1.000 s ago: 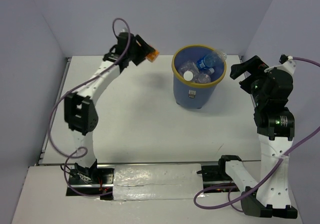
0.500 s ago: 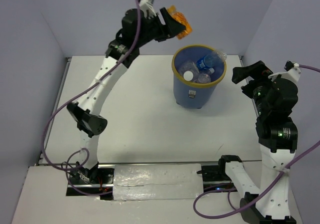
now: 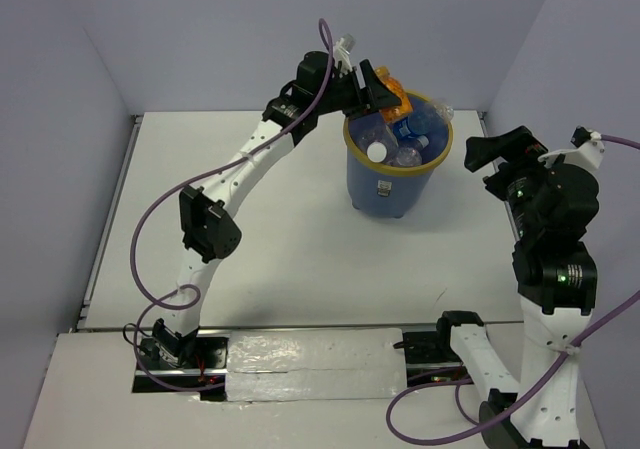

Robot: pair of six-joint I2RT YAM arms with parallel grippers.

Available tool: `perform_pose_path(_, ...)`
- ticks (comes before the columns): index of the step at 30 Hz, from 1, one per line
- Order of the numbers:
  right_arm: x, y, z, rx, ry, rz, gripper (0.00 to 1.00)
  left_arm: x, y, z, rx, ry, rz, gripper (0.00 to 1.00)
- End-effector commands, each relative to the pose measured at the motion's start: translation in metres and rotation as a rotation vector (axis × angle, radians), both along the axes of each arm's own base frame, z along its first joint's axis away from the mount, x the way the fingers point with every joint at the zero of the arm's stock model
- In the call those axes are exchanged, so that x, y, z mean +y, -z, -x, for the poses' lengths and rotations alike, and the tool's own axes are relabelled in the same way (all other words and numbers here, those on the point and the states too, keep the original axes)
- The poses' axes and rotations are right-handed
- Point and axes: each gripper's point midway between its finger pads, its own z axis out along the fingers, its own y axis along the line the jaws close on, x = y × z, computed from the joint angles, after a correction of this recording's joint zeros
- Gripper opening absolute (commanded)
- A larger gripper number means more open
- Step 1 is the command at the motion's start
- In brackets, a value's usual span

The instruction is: Put the plastic bottles in the bin

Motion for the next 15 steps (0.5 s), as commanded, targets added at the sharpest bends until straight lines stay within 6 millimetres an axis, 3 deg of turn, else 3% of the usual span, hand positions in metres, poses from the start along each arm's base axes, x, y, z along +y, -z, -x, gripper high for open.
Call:
perform_pose_path(1, 0.004, 0.003, -0.004, -0.002, -0.024, -0.002, 1.0, -0.012, -0.034, 0.013, -0.061, 0.074, 0.102, 0.65)
perform_pose_path(7, 0.006, 0.004, -0.007, 0.003, -0.033, -0.006, 1.0, -0.014, -0.03, 0.014, -0.055, 0.069, 0.089, 0.99)
perform_pose_path(15, 0.004, 0.013, -0.006, 0.029, -0.029, 0.011, 1.0, -0.008, -0.035, 0.02, -0.061, 0.063, 0.074, 0.99)
